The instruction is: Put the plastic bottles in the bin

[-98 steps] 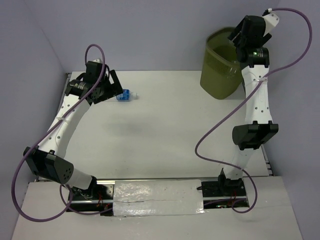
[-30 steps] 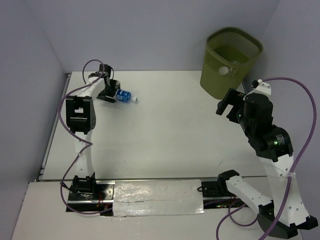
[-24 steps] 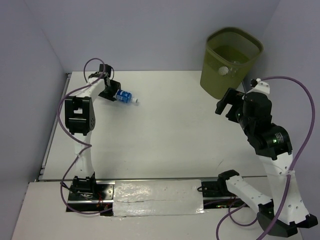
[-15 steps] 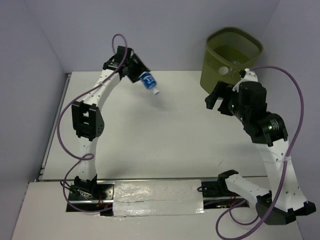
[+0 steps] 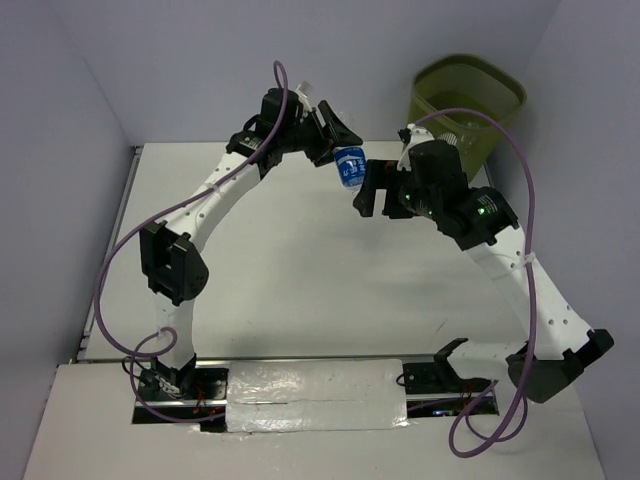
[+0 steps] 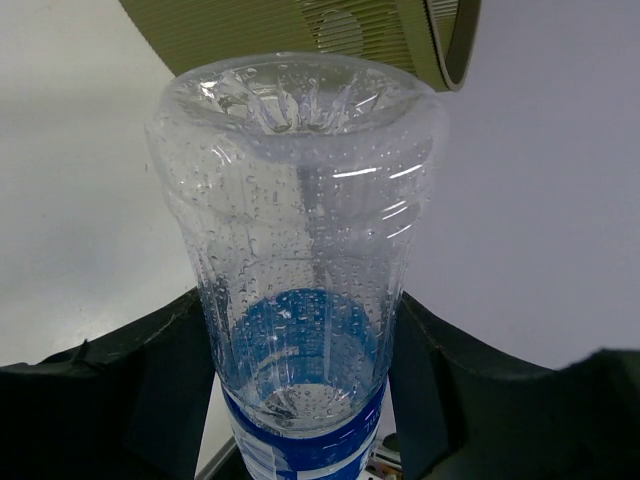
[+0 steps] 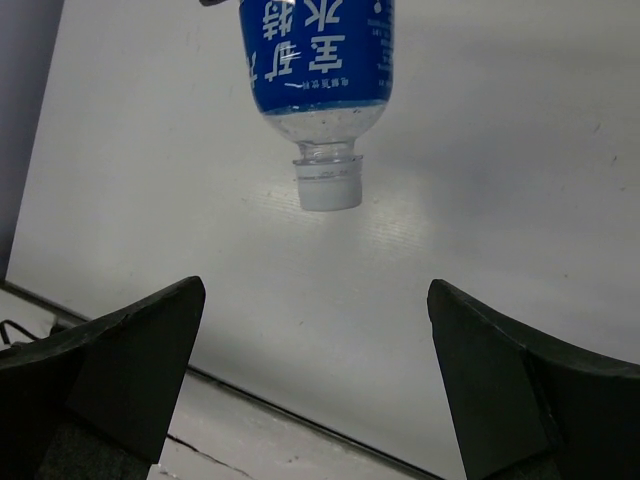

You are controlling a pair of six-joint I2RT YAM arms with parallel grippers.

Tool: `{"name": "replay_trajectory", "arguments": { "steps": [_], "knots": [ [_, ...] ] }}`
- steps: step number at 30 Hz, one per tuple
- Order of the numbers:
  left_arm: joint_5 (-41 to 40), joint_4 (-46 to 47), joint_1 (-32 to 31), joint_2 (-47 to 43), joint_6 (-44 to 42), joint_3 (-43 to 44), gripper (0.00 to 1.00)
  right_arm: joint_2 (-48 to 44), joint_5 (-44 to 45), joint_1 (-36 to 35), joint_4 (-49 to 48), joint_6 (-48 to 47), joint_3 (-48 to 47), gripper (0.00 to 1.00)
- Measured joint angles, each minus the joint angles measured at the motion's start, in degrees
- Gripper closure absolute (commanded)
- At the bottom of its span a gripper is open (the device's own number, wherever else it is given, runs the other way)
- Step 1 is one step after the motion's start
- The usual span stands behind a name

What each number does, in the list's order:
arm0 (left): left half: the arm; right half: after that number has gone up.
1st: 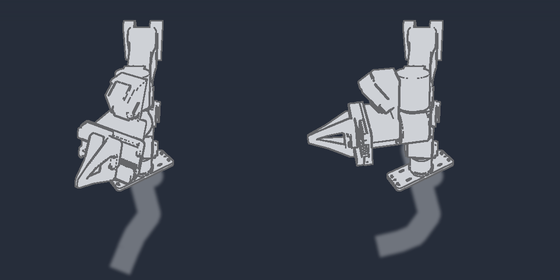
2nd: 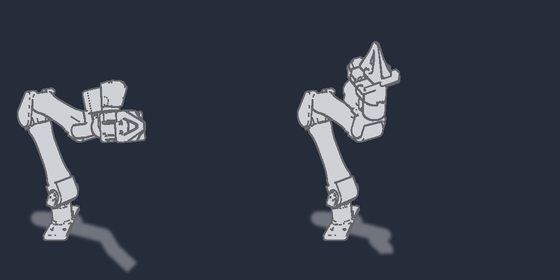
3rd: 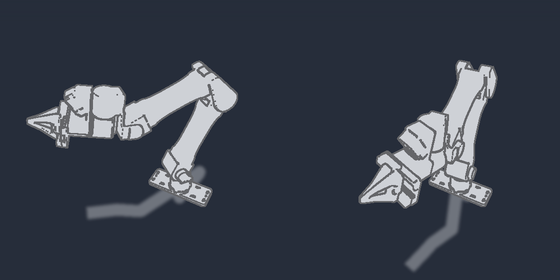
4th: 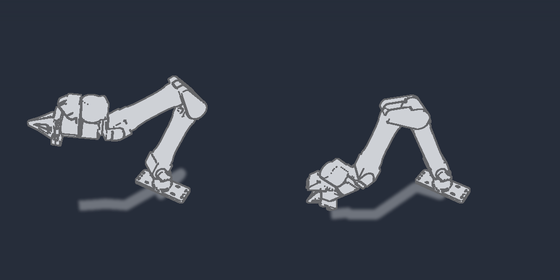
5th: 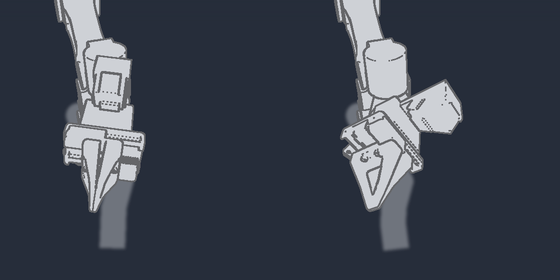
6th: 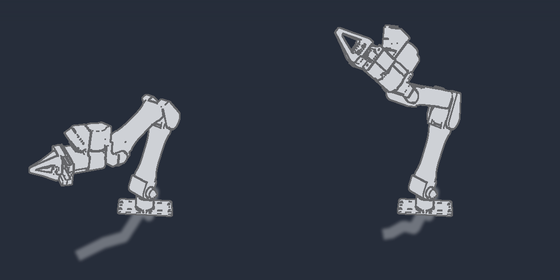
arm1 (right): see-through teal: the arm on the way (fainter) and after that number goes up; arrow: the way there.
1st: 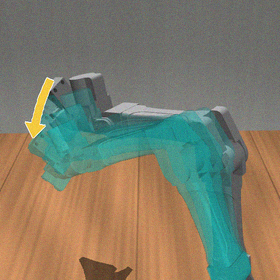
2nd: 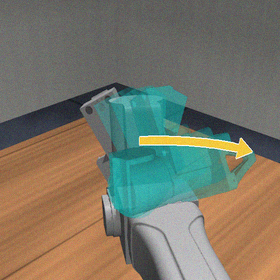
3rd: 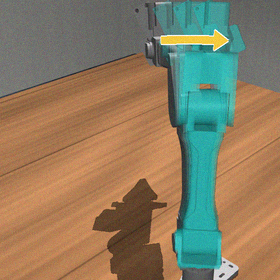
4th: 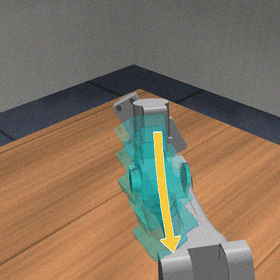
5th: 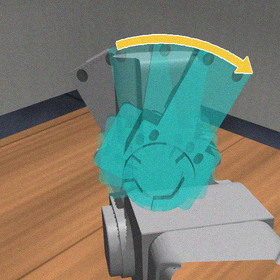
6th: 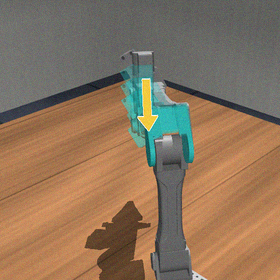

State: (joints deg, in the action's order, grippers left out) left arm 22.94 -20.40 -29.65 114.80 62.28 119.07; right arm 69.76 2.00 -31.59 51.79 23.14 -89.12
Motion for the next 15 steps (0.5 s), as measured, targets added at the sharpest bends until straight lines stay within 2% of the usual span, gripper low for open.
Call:
{"name": "replay_trajectory", "arguments": {
  "steps": [8, 15],
  "knots": [
    [2.03, 3.13, 0.28, -1.95, 2.75, -10.23, 0.6, 4.2, 3.41, -0.02, -1.53, -0.02, -0.28, 0.0],
    [2.95, 4.26, 0.24, -2.8, 4.07, -11.5, 0.6, 11.69, 2.73, -0.04, -4.04, -0.02, -2.73, 0.0]
  ]
}}
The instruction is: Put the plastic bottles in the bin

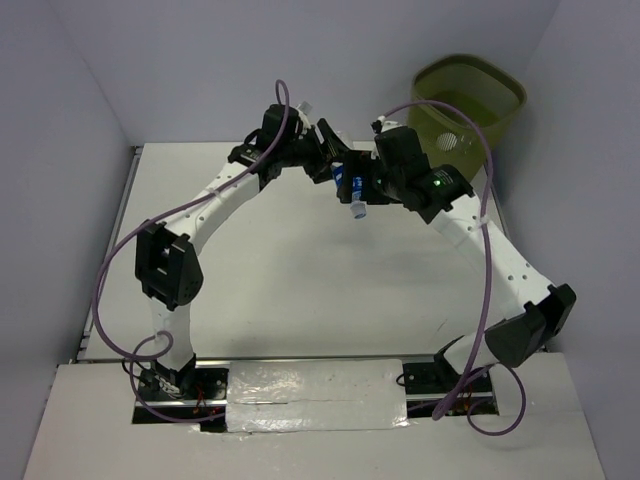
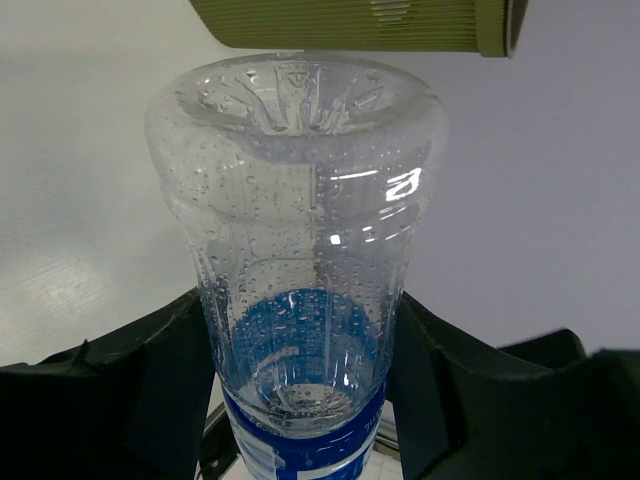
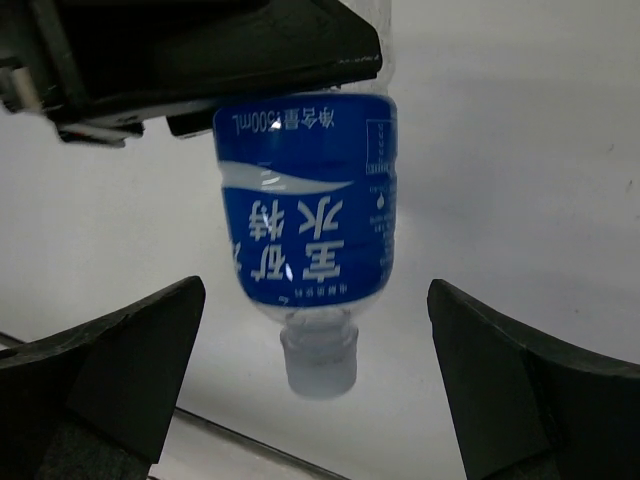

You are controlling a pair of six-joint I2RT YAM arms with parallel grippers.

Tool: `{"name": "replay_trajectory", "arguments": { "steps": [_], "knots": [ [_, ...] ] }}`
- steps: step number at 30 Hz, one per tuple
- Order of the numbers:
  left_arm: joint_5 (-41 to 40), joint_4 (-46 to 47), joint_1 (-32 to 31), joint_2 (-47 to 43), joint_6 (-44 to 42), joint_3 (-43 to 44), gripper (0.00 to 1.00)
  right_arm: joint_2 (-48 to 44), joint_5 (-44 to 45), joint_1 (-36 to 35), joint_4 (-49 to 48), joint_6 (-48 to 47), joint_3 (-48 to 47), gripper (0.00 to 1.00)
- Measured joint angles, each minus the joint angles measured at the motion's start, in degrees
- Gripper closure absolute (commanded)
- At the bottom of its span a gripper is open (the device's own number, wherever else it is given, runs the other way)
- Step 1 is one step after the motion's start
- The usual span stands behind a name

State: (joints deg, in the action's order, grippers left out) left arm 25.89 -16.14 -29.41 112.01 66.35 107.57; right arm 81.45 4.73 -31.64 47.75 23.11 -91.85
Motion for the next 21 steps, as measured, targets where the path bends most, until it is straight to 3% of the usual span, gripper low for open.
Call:
{"name": "replay_trajectory", "arguments": {
  "steps": [5, 11, 13, 14, 17, 21],
  "knots": [
    [0.39, 0.57, 0.0, -2.21, 0.07, -0.26, 0.6, 3.37, -0.98, 0.0, -2.19, 0.68, -0.39, 0.01],
    [0.35, 2.43, 0.02, -4.68, 0.15, -2.03, 0.59, 3.8, -2.27, -0.26, -4.5, 1.86, -0.39, 0.33],
    [0.33, 3.26, 0.02, -5.09, 0.81, -3.15, 0.5, 3.74, -2.05, -0.46, -4.72, 2.38, -0.07, 0.43],
    [0.26, 3.39, 0.02, -5.18, 1.03, -3.52, 0.32, 3.61, -2.03, -0.48, -4.96, 2.54, 0.35, 0.45],
    [0.39, 3.5, 0.0, -5.18, 1.29, -4.15, 0.01, 2.8, -1.79, -0.48, -5.64, 2.86, 1.92, 0.47],
    [-0.59, 0.48, -0.26, -5.25, 1.14, -3.39, 0.01, 0.92, 1.11, -0.48, -5.62, 3.04, 3.41, 0.47]
  ]
}}
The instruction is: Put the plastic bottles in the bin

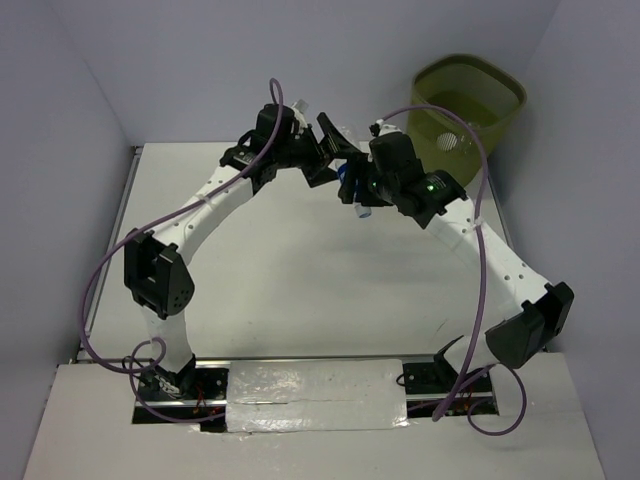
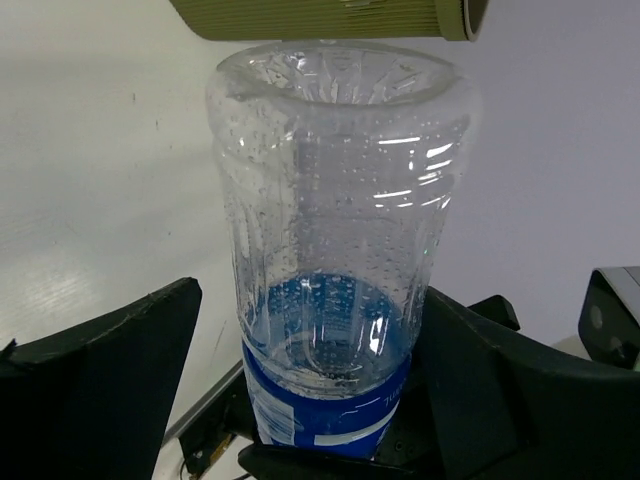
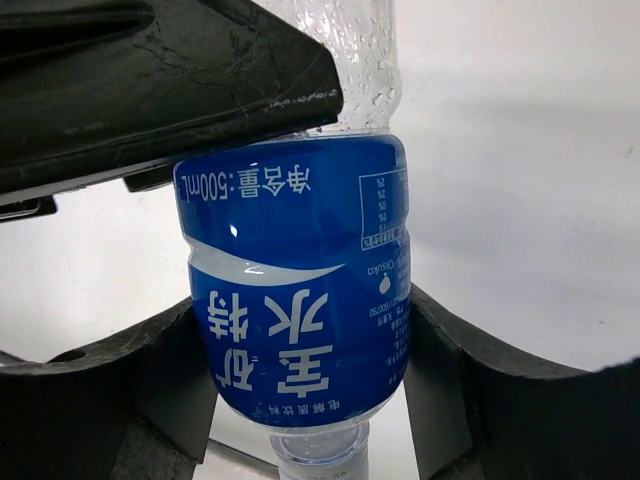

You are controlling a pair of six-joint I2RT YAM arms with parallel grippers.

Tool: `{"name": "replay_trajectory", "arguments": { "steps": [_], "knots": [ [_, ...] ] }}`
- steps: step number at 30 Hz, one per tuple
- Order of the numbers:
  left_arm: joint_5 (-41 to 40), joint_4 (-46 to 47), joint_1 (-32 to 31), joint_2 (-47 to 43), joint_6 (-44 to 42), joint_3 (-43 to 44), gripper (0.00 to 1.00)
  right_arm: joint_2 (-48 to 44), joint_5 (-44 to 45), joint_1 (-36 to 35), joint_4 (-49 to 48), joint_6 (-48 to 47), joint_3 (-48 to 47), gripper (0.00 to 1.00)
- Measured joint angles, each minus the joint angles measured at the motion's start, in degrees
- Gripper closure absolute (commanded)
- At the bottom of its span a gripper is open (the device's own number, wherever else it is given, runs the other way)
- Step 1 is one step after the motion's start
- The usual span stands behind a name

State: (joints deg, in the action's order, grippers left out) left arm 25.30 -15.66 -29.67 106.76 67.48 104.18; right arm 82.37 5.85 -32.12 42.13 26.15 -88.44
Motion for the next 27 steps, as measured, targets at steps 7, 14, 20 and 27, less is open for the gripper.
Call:
{"name": "replay_trajectory", "arguments": {
  "steps": [7, 14, 20, 27],
  "knots": [
    [-5.7, -6.14, -0.13, -2.84, -3.45, 2.34, 0.0, -3.17, 4.17, 1.77, 1.99, -1.57, -0.66, 0.47],
    [-15.23, -15.67, 17.0, -17.4, -9.2, -5.62, 0.01, -1.75, 10.29, 19.58, 3.08, -2.32, -12.72, 0.46],
    [-20.85, -19.78, 20.44, -26.82, -13.57, -9.01, 0.01, 9.73, 9.84, 25.4, 3.98, -2.84, -35.63, 0.44],
    [-25.66, -22.25, 20.13, -35.52, -17.88, -17.11, 0.01, 25.51, 7.96, 31.74, 4.48, -0.83, -48.33, 0.4]
  ]
}}
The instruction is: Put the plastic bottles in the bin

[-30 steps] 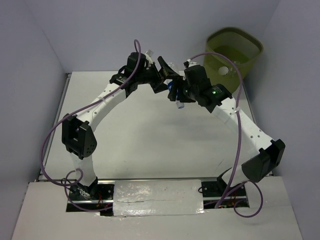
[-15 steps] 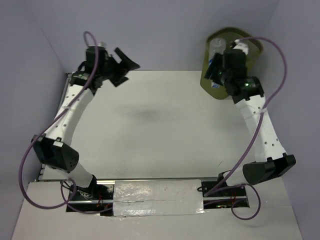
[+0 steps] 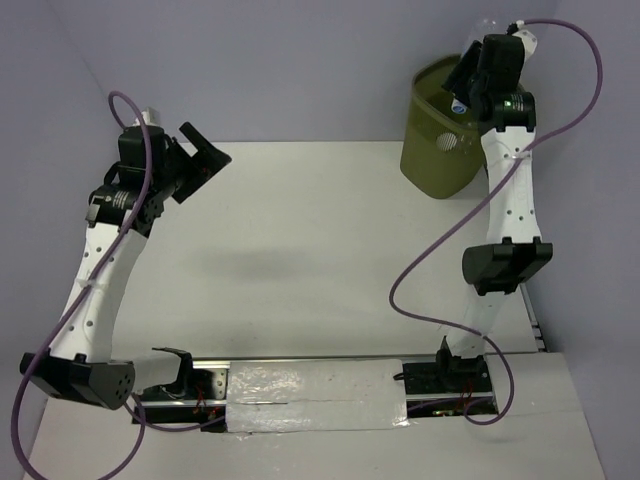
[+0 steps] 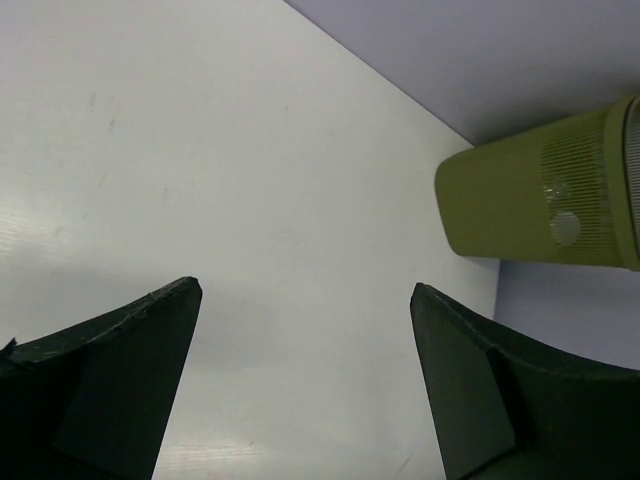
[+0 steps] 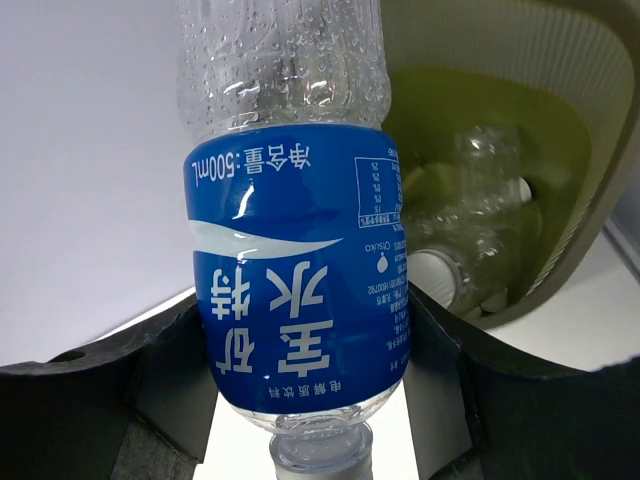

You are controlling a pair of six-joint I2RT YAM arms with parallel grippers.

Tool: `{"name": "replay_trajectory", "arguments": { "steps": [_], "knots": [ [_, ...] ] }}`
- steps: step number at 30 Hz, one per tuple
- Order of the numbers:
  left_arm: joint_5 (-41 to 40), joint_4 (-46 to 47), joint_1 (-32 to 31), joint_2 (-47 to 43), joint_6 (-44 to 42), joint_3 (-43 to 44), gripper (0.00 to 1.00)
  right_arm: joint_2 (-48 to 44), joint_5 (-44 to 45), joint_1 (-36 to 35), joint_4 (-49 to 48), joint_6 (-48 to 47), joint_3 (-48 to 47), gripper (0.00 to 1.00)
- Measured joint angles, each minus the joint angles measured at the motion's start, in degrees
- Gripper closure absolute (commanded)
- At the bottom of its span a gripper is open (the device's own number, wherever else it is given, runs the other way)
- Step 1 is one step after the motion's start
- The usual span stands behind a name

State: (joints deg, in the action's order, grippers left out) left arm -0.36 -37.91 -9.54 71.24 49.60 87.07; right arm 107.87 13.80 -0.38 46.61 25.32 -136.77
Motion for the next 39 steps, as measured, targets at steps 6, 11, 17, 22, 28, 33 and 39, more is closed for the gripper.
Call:
{"name": "replay_trajectory", "arguments": {
  "steps": [6, 11, 17, 22, 28, 33, 39],
  "knots": [
    [-4.61, -3.48, 0.04, -4.57, -3.19, -1.33, 0.01, 8.02, -1.03, 4.46, -0.39, 2.1, -1.4, 0.34],
    [-6.82, -4.7, 0.09, -8.94, -4.52, -4.26, 0.01, 10.56, -0.98, 4.92, -1.79, 2.14, -2.71, 0.31],
    [-7.32, -5.97, 0.09, -10.1, -4.57, -7.5, 0.01, 10.97, -0.81, 4.96, -4.15, 2.45, -2.75, 0.2],
    [-7.3, -6.99, 0.09, -10.12, -4.55, -8.63, 0.01, 13.33, -0.7, 5.42, -5.57, 3.78, -3.82, 0.0],
    [-7.39, -7.08, 0.09, -10.34, -4.59, -8.63, 0.0, 14.73, -1.99, 5.79, -6.62, 5.33, -4.66, 0.0],
    [-8.09, -7.19, 0.09, -10.38, -4.83, -8.44, 0.01, 10.6, -3.34, 5.31, -6.91, 4.83, -1.2, 0.0],
    [-10.23, -7.52, 0.09, -10.38, -7.58, -5.7, 0.01, -7.85, -4.81, 1.05, -6.45, 0.52, 15.39, 0.0]
  ]
}}
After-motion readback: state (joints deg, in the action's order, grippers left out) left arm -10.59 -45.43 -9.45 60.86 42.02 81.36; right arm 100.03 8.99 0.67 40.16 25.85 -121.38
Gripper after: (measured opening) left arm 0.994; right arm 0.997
